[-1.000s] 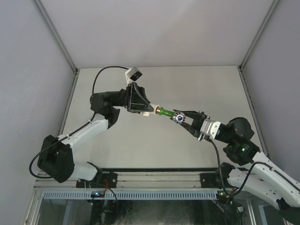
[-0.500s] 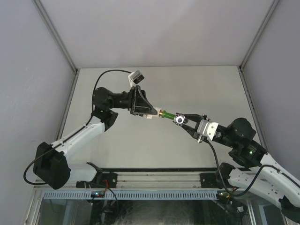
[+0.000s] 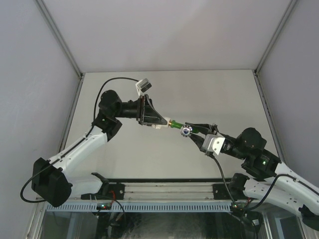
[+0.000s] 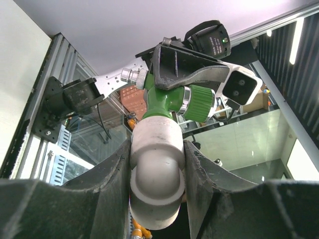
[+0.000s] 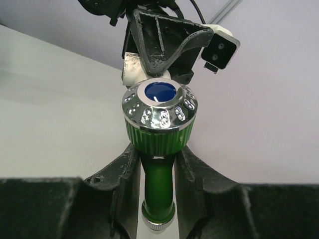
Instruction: Install the water faucets
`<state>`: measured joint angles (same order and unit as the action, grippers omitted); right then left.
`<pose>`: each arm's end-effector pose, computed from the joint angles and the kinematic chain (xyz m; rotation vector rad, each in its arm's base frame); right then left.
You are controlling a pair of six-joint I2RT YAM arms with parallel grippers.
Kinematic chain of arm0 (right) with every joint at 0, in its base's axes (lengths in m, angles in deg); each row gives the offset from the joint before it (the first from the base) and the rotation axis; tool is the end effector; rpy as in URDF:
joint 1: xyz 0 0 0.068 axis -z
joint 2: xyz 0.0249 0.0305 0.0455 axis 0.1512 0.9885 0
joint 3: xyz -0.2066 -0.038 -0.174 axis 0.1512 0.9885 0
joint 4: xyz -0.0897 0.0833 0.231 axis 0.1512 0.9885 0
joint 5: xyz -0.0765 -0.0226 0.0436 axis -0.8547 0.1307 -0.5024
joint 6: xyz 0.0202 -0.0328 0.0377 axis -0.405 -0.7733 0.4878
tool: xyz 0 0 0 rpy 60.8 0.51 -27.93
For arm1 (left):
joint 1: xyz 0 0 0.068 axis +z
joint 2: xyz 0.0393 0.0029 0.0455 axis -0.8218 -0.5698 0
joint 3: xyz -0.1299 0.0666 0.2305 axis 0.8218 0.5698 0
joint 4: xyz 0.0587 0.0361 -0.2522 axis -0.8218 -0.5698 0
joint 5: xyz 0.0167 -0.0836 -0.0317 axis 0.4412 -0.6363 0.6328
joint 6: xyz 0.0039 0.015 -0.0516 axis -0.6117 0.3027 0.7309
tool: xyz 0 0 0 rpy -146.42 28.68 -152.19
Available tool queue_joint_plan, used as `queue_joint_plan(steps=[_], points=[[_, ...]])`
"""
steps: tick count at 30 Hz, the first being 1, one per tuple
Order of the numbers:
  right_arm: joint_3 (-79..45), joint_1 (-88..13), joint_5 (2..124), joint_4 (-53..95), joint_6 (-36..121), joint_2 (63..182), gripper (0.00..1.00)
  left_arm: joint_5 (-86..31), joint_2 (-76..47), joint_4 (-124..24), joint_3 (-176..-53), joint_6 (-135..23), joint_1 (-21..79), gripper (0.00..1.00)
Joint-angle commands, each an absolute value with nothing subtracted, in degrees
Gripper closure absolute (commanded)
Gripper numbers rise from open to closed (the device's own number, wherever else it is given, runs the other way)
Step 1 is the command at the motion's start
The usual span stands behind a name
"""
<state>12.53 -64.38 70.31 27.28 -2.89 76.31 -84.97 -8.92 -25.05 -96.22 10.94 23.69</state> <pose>0.0721 0.1215 0.3787 -1.2433 0.8704 0.4307 0.2110 -0.1677 0.3708 0.5195 1.9423 -2.1655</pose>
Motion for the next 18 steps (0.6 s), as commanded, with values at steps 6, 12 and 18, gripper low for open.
queue_joint_plan(steps=[6,12,18], points=[[16.5,-61.9,75.6,14.6,3.2,76.7,1.00,-86.6,-7.0,-26.0,-99.3,7.1,21.1,1.00],[16.5,-58.6,77.9,12.3,13.4,77.8,1.00,-86.7,-6.3,-26.0,-99.3,5.6,20.8,1.00],[18.4,-57.9,78.8,9.4,22.4,78.9,1.00,-86.0,-5.9,-26.1,-100.3,3.6,20.8,1.00]])
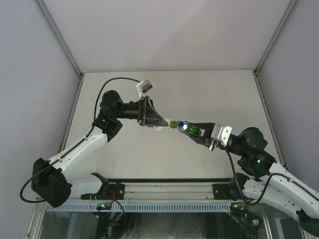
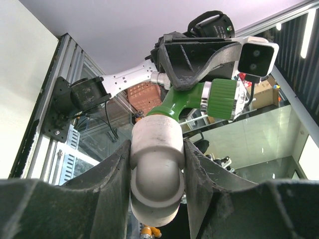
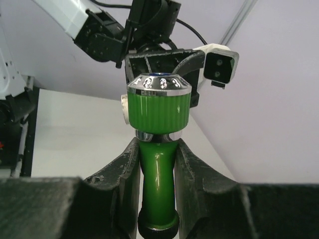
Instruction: Install the water faucets
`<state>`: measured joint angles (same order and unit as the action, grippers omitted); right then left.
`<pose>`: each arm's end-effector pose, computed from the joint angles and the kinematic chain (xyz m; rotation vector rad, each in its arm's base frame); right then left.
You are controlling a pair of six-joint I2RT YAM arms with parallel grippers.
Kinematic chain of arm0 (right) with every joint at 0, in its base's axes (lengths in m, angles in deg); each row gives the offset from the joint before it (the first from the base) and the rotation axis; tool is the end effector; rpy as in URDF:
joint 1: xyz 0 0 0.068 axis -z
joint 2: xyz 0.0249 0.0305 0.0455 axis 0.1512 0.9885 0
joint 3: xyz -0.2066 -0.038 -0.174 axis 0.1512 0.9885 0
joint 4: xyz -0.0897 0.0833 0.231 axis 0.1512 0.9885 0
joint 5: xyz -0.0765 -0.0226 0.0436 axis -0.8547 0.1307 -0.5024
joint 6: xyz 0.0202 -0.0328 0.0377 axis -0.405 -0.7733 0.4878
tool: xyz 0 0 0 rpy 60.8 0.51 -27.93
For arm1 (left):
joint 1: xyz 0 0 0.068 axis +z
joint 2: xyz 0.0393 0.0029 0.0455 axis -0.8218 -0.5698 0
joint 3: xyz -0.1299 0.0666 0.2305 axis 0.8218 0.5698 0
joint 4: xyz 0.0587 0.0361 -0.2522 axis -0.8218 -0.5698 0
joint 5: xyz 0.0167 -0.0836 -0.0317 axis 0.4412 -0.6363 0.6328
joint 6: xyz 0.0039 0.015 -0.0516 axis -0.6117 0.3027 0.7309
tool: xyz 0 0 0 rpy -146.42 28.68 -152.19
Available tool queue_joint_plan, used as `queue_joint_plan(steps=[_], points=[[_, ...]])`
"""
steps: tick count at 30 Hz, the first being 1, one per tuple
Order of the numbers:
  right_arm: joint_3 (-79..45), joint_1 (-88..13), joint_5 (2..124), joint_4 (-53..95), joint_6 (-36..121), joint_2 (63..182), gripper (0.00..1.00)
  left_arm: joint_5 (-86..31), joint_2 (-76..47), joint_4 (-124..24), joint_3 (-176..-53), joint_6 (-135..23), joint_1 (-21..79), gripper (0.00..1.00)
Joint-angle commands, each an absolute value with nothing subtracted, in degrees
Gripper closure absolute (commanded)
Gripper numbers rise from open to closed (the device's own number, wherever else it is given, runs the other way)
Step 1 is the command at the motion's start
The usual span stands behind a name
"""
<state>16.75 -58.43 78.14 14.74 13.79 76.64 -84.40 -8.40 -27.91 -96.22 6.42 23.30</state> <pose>0.0839 0.1201 0.3761 -1.0739 0.9130 0.6705 0.2089 -0.1683 0.3687 0.5527 1.9305 -2.1232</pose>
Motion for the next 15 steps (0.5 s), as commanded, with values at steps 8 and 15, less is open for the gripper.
queue_joint_plan(steps=[8,15], points=[[22.7,-54.2,81.8,1.5,31.6,76.4,1.00,-85.9,-5.6,-26.0,-101.4,3.1,20.8,1.00],[24.0,-51.7,82.4,2.2,32.5,73.6,1.00,-84.1,-4.9,-26.1,-101.1,3.6,22.0,1.00]])
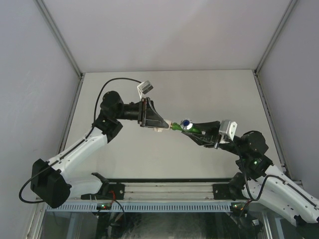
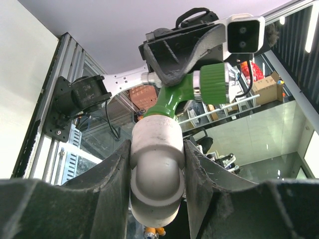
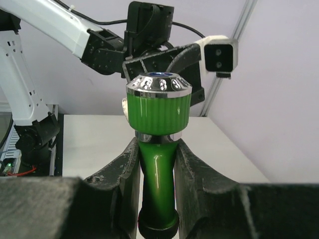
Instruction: Install the water faucets
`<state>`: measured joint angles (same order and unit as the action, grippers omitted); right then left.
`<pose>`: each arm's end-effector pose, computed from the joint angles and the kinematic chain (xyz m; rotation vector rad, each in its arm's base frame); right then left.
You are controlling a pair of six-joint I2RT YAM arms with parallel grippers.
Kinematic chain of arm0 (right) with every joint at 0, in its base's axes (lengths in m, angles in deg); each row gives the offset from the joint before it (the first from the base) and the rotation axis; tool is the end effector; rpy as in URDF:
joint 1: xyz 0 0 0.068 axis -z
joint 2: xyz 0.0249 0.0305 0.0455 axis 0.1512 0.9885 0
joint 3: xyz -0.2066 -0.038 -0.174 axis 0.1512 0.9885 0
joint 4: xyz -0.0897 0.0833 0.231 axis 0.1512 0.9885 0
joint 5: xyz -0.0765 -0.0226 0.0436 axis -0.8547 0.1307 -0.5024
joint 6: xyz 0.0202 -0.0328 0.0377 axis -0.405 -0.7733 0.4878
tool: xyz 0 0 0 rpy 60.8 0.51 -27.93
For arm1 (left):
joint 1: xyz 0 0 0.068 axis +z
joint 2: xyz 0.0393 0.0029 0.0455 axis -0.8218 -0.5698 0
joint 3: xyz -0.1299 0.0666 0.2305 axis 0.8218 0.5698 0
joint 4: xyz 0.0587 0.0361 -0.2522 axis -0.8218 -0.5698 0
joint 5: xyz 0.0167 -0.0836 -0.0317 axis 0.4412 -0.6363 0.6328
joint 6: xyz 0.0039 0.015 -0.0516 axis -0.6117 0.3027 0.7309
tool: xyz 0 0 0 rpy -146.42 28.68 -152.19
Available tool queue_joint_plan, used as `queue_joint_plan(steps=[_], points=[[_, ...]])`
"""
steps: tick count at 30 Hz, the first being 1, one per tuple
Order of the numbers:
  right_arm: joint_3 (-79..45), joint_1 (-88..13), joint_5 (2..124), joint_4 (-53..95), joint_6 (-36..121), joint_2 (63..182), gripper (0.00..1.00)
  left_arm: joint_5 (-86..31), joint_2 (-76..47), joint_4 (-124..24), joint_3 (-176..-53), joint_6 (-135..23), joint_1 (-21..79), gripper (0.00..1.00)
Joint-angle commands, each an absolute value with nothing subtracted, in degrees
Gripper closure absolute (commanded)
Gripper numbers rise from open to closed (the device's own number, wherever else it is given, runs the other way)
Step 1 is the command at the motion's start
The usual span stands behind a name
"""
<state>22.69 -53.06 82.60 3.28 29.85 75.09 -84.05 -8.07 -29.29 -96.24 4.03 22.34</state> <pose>0.0911 0.1117 0.3642 -0.9149 0.9569 0.8648 0.2053 -0.1712 0.3682 0.5864 1.9218 -2.1077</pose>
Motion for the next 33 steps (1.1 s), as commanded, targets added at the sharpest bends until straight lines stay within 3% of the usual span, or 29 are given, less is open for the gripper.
queue_joint_plan(steps=[1,16,25,33], points=[[24.5,-51.3,82.5,1.2,32.6,73.0,1.00,-83.6,-4.8,-26.1,-100.8,3.9,22.3,1.00],[33.1,-50.8,86.2,-23.1,20.1,68.9,1.00,-82.3,-4.6,-16.9,-94.7,15.1,22.7,1.00],[32.0,-57.7,87.9,-20.6,3.7,71.0,1.00,-81.8,-6.3,-3.0,-91.9,29.3,22.5,1.00],[30.8,-58.4,88.1,-19.7,-0.5,72.8,1.00,-82.6,-7.7,1.4,-90.8,34.4,21.6,1.00]])
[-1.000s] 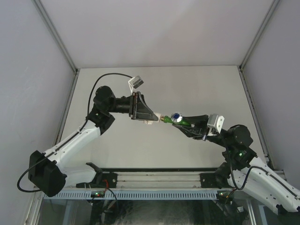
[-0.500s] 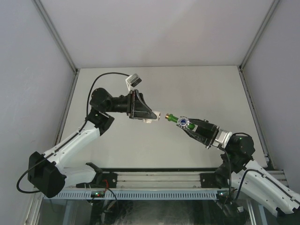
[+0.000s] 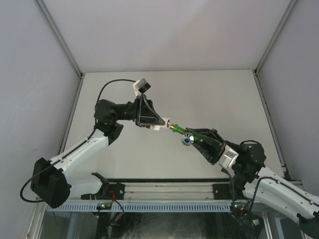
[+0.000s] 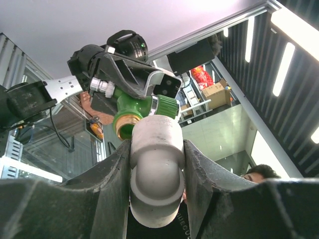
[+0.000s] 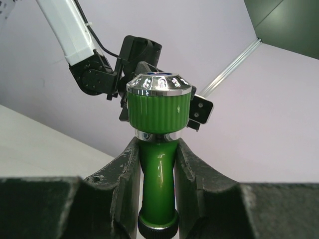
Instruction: Install the water faucets
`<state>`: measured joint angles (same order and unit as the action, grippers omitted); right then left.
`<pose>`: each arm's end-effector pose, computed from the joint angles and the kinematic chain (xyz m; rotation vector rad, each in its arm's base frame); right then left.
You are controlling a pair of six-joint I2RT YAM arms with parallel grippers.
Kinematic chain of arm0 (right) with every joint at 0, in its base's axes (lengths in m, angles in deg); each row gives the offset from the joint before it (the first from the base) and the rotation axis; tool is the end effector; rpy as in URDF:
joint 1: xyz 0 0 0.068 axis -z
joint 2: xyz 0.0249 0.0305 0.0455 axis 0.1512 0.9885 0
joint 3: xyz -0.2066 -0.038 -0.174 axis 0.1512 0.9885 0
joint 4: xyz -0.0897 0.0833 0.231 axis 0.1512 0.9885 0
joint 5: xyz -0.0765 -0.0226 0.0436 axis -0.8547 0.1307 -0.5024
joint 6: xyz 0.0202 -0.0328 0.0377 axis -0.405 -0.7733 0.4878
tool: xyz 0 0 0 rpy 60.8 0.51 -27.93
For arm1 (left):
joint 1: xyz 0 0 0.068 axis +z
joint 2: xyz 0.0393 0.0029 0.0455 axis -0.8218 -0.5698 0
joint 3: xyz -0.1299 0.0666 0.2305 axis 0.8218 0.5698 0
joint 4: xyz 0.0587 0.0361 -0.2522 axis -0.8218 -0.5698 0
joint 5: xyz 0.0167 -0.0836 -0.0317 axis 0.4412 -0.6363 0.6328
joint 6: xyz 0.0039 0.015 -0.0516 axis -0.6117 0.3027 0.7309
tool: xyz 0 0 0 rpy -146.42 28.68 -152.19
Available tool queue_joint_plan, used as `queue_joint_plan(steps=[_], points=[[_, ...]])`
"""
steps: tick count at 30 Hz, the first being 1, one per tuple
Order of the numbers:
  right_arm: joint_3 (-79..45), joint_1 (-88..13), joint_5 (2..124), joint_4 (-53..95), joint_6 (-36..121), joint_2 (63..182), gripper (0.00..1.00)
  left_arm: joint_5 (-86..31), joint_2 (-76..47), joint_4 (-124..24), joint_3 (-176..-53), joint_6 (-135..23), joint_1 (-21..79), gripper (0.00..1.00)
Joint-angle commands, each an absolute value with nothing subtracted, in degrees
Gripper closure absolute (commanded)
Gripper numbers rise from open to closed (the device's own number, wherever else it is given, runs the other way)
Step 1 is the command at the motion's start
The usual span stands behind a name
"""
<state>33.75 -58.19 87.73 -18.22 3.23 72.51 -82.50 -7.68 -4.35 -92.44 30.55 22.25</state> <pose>0.0718 0.1131 0.3384 -1.0412 0.4109 0.5479 0.1949 -0.1644 0.3845 0.4613 1.8219 -2.3493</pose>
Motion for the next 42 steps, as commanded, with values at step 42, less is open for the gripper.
queue_joint_plan(steps=[42], points=[[22.9,-56.2,92.9,-4.0,7.4,76.2,1.00,-85.9,-8.5,1.4,-92.5,34.3,20.4,1.00]])
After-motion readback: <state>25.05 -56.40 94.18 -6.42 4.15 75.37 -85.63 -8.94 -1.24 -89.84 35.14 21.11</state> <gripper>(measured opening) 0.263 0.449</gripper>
